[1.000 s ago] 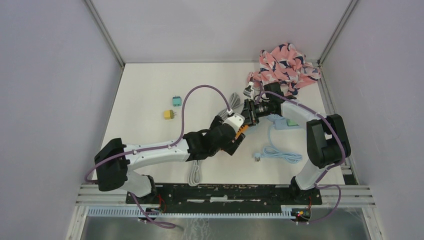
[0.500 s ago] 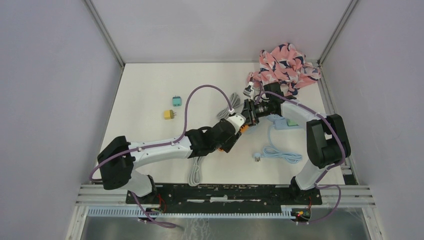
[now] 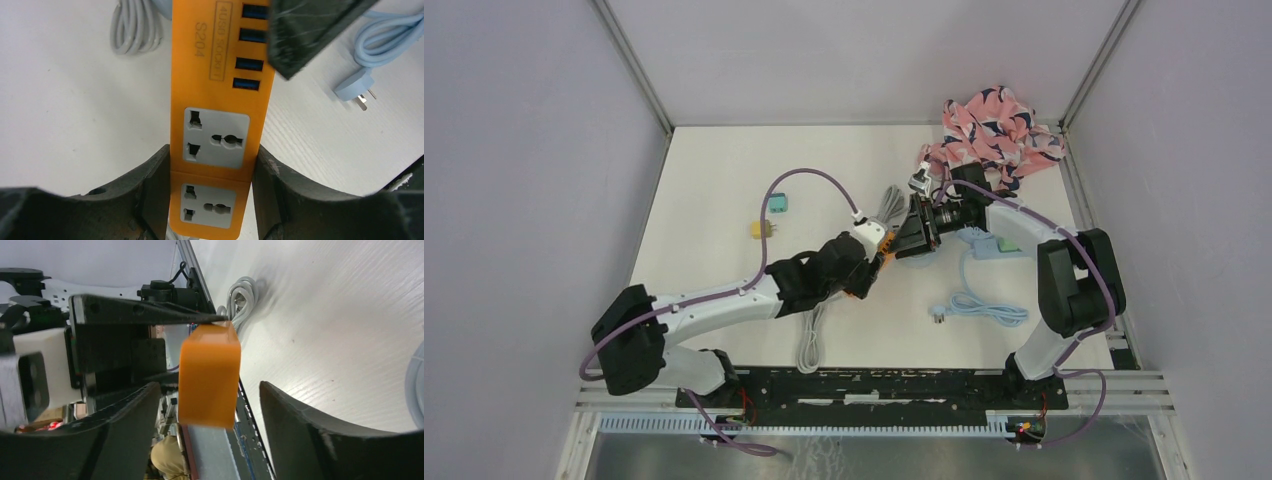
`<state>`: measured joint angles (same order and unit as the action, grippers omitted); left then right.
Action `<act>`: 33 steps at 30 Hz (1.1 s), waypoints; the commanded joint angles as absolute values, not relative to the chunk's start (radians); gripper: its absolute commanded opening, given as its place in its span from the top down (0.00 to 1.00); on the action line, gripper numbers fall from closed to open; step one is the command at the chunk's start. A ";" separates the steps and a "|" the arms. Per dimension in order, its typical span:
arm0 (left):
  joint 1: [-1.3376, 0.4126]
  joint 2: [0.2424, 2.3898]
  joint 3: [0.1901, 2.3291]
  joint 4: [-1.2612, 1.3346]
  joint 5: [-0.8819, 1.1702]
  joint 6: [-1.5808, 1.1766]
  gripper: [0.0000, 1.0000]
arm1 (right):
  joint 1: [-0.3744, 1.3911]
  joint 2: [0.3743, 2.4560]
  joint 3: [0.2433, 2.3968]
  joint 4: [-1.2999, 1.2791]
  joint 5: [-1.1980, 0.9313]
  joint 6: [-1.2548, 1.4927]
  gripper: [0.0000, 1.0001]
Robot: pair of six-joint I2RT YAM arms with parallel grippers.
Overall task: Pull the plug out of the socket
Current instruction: Place the socket at the center of the board.
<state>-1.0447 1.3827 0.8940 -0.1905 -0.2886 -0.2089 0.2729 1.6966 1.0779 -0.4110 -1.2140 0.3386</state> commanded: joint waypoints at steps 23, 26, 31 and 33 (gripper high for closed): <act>-0.582 0.848 0.609 0.036 -0.256 -0.456 0.97 | 0.268 1.641 1.132 -0.429 -1.293 0.282 0.11; -0.532 0.824 0.608 0.048 -0.276 -0.454 0.97 | 0.268 1.640 1.131 -0.431 -1.292 0.282 0.11; -0.407 0.814 0.609 0.070 -0.261 -0.479 0.97 | 0.266 1.637 1.131 -0.431 -1.293 0.282 0.11; -0.351 0.815 0.608 0.084 -0.240 -0.493 0.97 | 0.267 1.637 1.132 -0.431 -1.293 0.282 0.11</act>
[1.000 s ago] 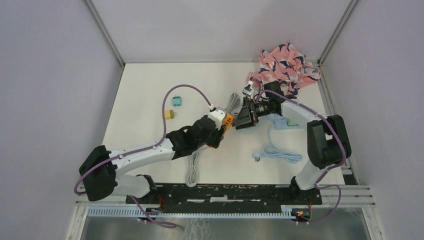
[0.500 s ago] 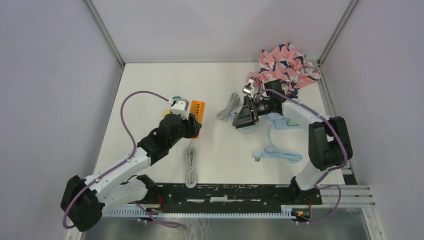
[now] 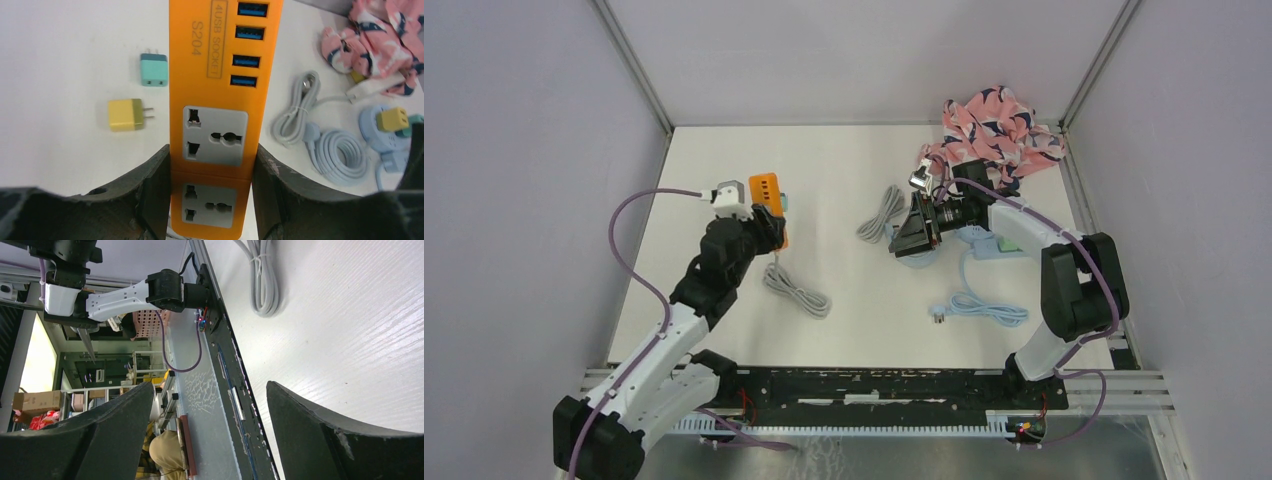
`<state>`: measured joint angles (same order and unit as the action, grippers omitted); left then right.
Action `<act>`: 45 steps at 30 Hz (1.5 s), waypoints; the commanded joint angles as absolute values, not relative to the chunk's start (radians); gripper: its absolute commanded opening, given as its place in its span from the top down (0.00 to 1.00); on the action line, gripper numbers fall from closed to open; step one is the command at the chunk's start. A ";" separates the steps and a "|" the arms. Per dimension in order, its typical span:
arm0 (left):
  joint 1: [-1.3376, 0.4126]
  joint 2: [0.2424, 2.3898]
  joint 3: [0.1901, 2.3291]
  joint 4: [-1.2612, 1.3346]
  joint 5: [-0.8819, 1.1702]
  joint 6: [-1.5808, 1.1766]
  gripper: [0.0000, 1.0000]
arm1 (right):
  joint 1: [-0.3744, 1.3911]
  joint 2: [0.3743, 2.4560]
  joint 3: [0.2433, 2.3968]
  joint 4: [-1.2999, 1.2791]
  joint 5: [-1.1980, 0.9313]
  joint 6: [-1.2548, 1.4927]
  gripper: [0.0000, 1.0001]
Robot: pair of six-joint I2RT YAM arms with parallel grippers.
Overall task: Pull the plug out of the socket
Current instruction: Place the socket at the center of the board.
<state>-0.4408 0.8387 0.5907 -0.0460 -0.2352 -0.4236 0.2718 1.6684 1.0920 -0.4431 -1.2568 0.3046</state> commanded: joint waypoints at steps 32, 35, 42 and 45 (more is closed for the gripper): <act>0.078 1.595 0.897 -0.002 -0.305 -0.785 0.96 | 0.265 1.640 1.130 -0.431 -1.296 0.284 0.11; 0.084 1.704 0.997 -0.064 -0.302 -0.785 0.94 | 0.265 1.640 1.131 -0.431 -1.297 0.285 0.11; 0.096 1.808 1.090 -0.096 -0.324 -0.807 0.82 | 0.266 1.639 1.131 -0.430 -1.300 0.287 0.11; 0.102 1.844 1.128 -0.110 -0.318 -0.816 0.71 | 0.265 1.637 1.133 -0.432 -1.301 0.285 0.11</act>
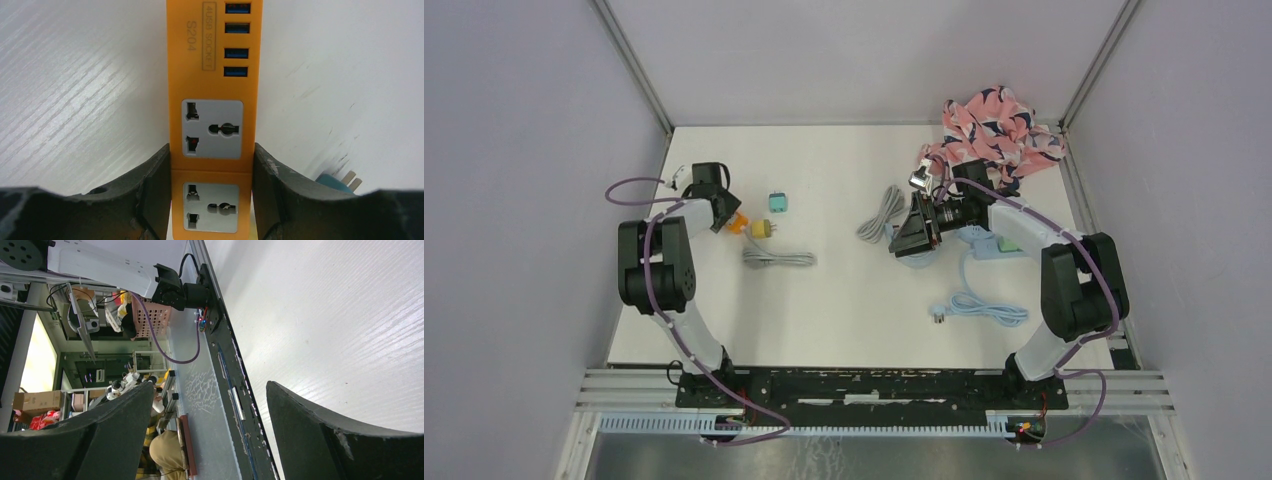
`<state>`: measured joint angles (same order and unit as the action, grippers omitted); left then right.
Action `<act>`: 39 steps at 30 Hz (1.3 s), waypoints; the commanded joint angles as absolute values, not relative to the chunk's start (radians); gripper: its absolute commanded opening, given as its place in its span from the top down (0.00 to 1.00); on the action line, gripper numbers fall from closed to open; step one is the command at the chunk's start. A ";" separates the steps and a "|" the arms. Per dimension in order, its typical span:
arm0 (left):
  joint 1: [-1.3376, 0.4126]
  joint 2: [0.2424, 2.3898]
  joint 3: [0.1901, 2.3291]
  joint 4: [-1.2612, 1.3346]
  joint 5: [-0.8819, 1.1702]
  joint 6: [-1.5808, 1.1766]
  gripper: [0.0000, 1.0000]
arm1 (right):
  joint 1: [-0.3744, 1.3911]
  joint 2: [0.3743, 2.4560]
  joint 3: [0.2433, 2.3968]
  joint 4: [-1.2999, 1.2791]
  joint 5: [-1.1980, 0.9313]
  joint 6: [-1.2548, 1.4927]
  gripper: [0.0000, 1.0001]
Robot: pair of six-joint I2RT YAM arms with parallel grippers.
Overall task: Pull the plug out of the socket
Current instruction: Place the socket at the center of the board.
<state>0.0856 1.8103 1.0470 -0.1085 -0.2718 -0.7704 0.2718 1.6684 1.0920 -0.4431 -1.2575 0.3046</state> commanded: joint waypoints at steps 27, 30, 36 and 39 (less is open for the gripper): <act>0.069 1.274 0.975 -0.240 0.133 -0.803 0.01 | 0.177 1.361 1.185 -0.751 -1.135 -0.153 0.11; 0.060 1.179 0.975 -0.186 0.305 -0.742 0.01 | 0.147 1.325 1.176 -0.744 -1.147 -0.169 0.12; 0.059 0.956 0.888 0.031 0.670 -0.673 0.01 | 0.098 1.253 1.152 -0.722 -1.178 -0.185 0.12; 0.059 0.857 0.765 0.244 0.782 -0.758 0.01 | 0.088 1.217 1.142 -0.714 -1.186 -0.210 0.12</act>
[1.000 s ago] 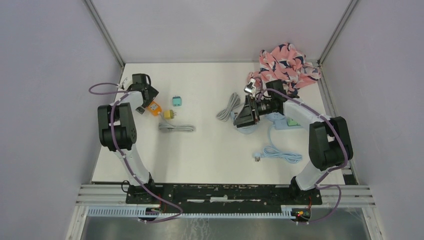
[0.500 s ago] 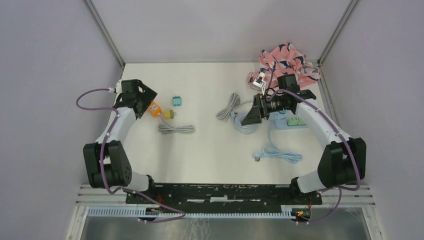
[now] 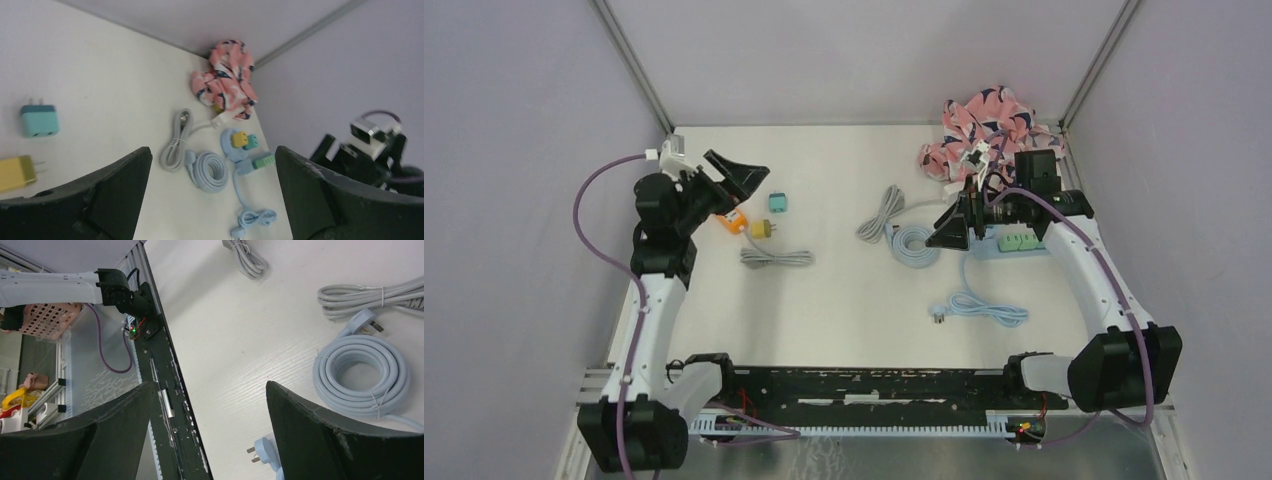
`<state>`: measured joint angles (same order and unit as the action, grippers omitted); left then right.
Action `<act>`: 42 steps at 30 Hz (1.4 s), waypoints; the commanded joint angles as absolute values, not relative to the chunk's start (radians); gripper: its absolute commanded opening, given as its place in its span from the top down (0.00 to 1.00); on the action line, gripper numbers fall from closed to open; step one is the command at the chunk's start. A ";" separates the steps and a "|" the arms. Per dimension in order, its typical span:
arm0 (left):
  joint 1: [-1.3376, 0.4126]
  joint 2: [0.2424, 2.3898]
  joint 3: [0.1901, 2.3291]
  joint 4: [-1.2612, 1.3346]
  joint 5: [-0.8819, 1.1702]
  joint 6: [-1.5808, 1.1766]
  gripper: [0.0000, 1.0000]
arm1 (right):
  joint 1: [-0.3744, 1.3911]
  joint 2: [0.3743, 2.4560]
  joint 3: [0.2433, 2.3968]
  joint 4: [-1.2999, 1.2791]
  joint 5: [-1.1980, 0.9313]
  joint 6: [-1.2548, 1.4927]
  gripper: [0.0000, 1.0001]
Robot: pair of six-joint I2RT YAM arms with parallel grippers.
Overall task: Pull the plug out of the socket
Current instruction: Place the socket at the center of the board, then move the socket to the center of the board.
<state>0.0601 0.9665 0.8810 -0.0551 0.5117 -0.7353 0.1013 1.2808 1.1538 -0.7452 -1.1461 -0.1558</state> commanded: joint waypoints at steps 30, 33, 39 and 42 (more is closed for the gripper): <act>-0.864 0.860 0.516 0.315 -0.037 -0.198 0.01 | 0.049 1.173 1.082 -1.024 -1.173 -0.901 0.11; -0.879 0.866 0.565 0.292 -0.150 -0.106 0.01 | 0.045 1.176 1.080 -1.013 -1.110 -0.901 0.11; -0.887 0.882 0.574 0.296 -0.371 0.005 0.01 | 0.038 1.164 1.056 -0.923 -0.931 -0.832 0.10; -0.888 0.889 0.566 0.299 -0.349 0.012 0.01 | 0.038 1.175 1.038 -0.864 -0.849 -0.818 0.09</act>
<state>-0.8829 0.8787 0.5453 0.2817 -0.2550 -0.0868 0.0444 1.1885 1.0573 -0.9634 -0.9787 -0.8349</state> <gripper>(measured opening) 0.993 0.903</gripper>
